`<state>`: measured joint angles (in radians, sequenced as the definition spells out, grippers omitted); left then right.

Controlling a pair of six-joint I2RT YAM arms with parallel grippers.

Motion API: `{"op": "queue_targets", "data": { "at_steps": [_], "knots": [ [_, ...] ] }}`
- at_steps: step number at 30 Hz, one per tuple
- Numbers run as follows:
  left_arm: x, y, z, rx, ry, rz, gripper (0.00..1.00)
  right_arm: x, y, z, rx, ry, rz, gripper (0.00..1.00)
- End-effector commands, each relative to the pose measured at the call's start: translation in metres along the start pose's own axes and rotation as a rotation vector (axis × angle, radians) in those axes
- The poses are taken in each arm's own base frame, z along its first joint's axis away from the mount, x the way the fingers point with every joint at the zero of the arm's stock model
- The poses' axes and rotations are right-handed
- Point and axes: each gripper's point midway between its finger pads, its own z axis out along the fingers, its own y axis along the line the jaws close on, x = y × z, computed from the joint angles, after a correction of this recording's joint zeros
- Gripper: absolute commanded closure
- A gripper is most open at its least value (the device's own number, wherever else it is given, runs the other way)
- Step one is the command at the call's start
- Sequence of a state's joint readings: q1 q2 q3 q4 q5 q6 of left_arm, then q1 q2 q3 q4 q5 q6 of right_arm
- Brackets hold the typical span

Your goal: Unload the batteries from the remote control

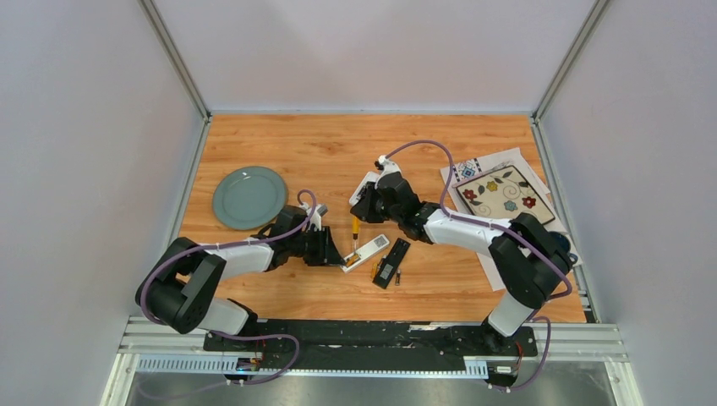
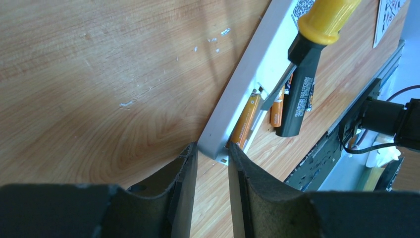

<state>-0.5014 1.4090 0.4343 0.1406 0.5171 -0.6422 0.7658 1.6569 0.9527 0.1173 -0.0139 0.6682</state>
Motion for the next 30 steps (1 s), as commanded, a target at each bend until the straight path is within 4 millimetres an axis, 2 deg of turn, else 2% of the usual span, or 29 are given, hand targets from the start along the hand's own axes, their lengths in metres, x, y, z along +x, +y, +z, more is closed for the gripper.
{"op": "queue_targets", "data": {
  "at_steps": [1, 8, 14, 22, 26, 30],
  "knots": [
    [-0.002, 0.007, 0.003, -0.029, -0.001, 0.000, 0.63, -0.004, 0.023, 0.004, -0.093, -0.009, 0.015, 1.00],
    [-0.001, 0.009, 0.004, -0.031, -0.001, -0.003, 0.64, -0.002, 0.028, 0.002, -0.119, 0.002, 0.030, 1.00],
    [0.001, 0.010, 0.003, -0.034, -0.001, -0.002, 0.64, -0.019, 0.008, -0.008, 0.000, -0.078, 0.004, 1.00],
    [0.002, 0.011, 0.003, -0.033, 0.000, -0.004, 0.64, -0.027, -0.017, -0.015, 0.117, -0.128, 0.020, 1.00],
    [0.003, 0.011, 0.004, -0.034, 0.004, -0.006, 0.64, -0.024, -0.019, -0.013, 0.119, -0.116, 0.021, 1.00],
    [0.003, 0.012, 0.005, -0.034, 0.004, -0.006, 0.65, -0.014, -0.012, -0.007, 0.075, -0.068, 0.021, 1.00]
  ]
}}
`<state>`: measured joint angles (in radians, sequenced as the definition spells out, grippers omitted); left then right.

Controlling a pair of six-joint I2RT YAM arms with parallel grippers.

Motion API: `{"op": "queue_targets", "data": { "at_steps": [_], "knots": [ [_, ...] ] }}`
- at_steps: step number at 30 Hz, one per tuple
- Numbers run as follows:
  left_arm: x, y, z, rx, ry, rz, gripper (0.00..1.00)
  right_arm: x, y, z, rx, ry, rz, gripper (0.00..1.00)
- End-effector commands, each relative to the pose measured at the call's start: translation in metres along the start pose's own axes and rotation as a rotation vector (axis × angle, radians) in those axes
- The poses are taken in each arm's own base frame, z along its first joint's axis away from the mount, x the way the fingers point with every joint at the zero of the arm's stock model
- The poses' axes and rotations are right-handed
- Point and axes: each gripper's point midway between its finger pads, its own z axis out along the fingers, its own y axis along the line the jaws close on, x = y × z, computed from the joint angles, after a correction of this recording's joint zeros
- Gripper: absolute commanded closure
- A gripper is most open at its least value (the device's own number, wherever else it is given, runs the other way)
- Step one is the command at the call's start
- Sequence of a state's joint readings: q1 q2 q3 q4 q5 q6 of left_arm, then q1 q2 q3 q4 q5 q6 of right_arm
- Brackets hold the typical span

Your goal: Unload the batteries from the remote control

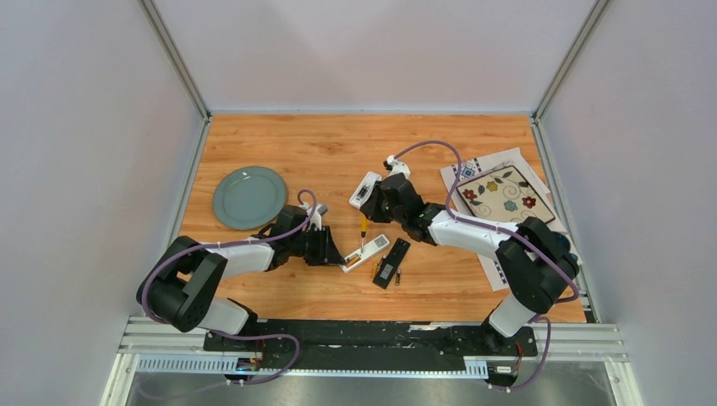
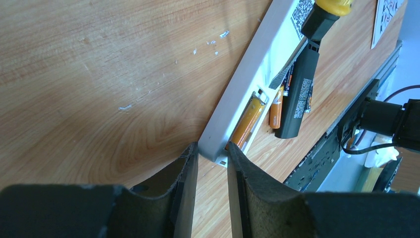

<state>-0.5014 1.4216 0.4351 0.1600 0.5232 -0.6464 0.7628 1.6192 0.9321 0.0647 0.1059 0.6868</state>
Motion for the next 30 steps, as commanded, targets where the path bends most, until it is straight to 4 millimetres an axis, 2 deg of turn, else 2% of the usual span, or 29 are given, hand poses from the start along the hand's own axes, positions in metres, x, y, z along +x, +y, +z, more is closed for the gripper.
{"op": "queue_targets", "data": {
  "at_steps": [1, 9, 13, 19, 23, 30],
  "knots": [
    [0.004, 0.013, 0.003, -0.042, 0.006, -0.005, 0.65, -0.004, 0.011, 0.001, -0.045, -0.005, 0.004, 1.00],
    [0.005, 0.013, 0.004, -0.040, 0.007, -0.010, 0.65, 0.015, 0.018, 0.006, -0.089, 0.053, 0.008, 1.00],
    [0.006, 0.013, 0.004, -0.039, 0.011, -0.013, 0.65, 0.022, 0.030, 0.006, -0.136, 0.088, 0.018, 1.00],
    [0.005, 0.013, 0.006, -0.033, 0.010, -0.015, 0.65, 0.014, 0.047, -0.001, -0.190, 0.083, 0.027, 1.00],
    [0.004, 0.012, 0.007, -0.028, 0.008, -0.019, 0.65, 0.006, 0.065, -0.011, -0.259, 0.078, 0.044, 1.00],
    [0.005, 0.013, 0.008, -0.024, 0.006, -0.025, 0.66, 0.004, 0.087, -0.022, -0.323, 0.077, 0.049, 1.00]
  ]
}}
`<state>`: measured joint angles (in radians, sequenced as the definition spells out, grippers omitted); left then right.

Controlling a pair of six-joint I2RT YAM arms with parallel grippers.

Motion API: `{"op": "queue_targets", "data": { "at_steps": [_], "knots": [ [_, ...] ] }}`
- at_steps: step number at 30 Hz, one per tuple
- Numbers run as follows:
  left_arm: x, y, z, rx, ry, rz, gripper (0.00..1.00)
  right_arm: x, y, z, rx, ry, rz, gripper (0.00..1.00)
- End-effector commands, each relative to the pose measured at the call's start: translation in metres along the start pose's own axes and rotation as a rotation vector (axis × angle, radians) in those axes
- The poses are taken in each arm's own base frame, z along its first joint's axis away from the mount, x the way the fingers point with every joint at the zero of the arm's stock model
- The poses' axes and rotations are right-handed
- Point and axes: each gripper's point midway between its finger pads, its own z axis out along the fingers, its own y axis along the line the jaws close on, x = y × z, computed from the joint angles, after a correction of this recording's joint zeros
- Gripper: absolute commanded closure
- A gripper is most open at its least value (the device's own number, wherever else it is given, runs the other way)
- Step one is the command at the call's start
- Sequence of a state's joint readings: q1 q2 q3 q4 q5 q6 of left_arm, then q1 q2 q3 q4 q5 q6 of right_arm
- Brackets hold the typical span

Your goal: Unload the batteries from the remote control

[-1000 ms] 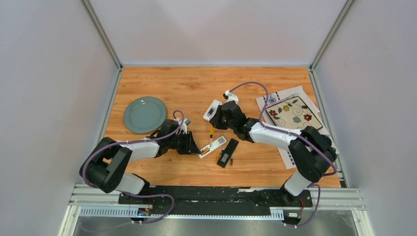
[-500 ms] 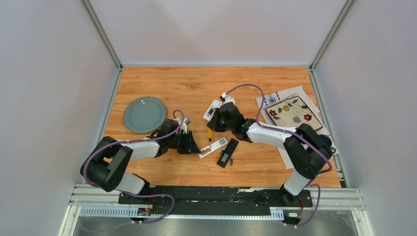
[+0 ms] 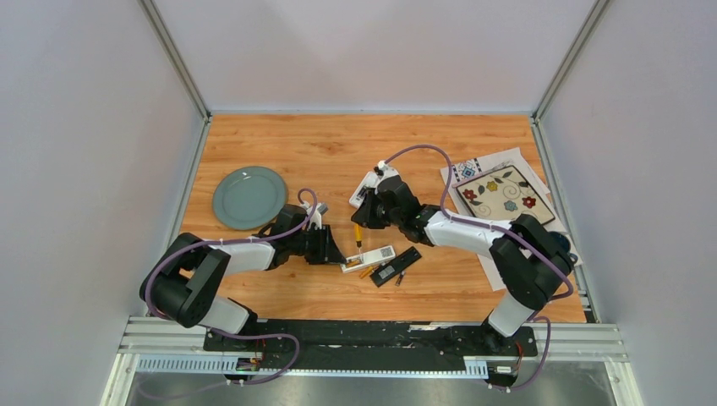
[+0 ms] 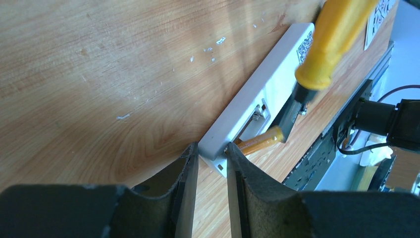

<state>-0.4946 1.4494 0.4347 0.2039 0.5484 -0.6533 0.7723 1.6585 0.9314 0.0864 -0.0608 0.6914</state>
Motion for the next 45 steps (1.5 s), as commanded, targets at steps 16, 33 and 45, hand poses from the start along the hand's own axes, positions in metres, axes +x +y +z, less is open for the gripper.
{"op": "queue_targets", "data": {
  "at_steps": [16, 33, 45],
  "knots": [
    [0.005, 0.012, 0.001, -0.049, -0.006, -0.011, 0.66, -0.020, 0.085, -0.014, -0.218, -0.047, 0.001, 1.00],
    [-0.054, -0.031, -0.064, -0.117, -0.238, 0.219, 0.37, -0.070, 0.047, -0.062, -0.159, -0.192, 0.029, 1.00],
    [-0.079, -0.015, -0.130, -0.383, -0.440, 0.296, 0.03, -0.096, -0.034, -0.106, -0.058, -0.289, 0.122, 1.00]
  ]
}}
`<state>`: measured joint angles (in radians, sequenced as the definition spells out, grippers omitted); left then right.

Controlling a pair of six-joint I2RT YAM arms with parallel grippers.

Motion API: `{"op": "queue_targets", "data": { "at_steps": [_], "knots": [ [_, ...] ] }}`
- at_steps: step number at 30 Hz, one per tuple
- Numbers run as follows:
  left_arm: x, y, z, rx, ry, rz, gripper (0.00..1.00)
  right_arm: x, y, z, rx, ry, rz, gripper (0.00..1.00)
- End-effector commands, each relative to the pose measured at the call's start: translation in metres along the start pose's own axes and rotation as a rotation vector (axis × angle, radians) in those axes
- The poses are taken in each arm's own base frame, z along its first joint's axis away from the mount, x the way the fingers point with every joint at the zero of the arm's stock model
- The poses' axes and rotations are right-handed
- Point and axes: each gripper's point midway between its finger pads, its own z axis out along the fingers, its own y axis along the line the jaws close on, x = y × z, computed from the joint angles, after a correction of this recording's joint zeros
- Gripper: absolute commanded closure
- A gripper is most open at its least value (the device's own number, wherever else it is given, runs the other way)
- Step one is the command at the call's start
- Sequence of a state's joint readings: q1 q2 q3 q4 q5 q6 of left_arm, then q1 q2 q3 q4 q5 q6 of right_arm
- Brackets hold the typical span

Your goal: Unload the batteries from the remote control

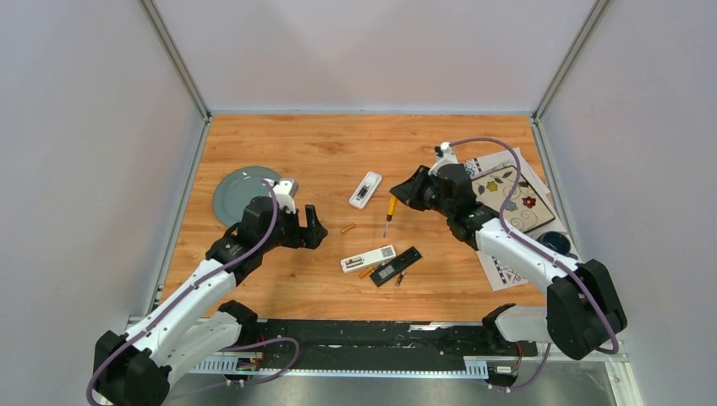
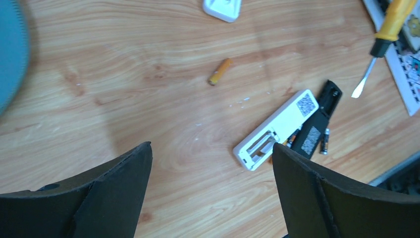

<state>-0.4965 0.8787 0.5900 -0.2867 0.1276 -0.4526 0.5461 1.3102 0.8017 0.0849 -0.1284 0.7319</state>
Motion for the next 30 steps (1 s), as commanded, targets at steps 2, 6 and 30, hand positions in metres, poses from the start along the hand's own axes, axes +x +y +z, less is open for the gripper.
{"op": "queue_targets", "data": {
  "at_steps": [2, 6, 30],
  "knots": [
    [-0.005, 0.021, -0.017, -0.117, -0.037, 0.046, 0.02, -0.022, -0.020, -0.023, 0.015, -0.049, 0.002, 1.00],
    [-0.005, 0.021, -0.023, -0.118, -0.038, 0.054, 0.02, -0.030, -0.042, -0.035, 0.053, -0.076, 0.016, 1.00],
    [-0.023, 0.032, 0.026, -0.230, 0.122, 0.092, 0.04, -0.034, -0.083, -0.024, 0.104, -0.057, 0.033, 1.00]
  ]
}}
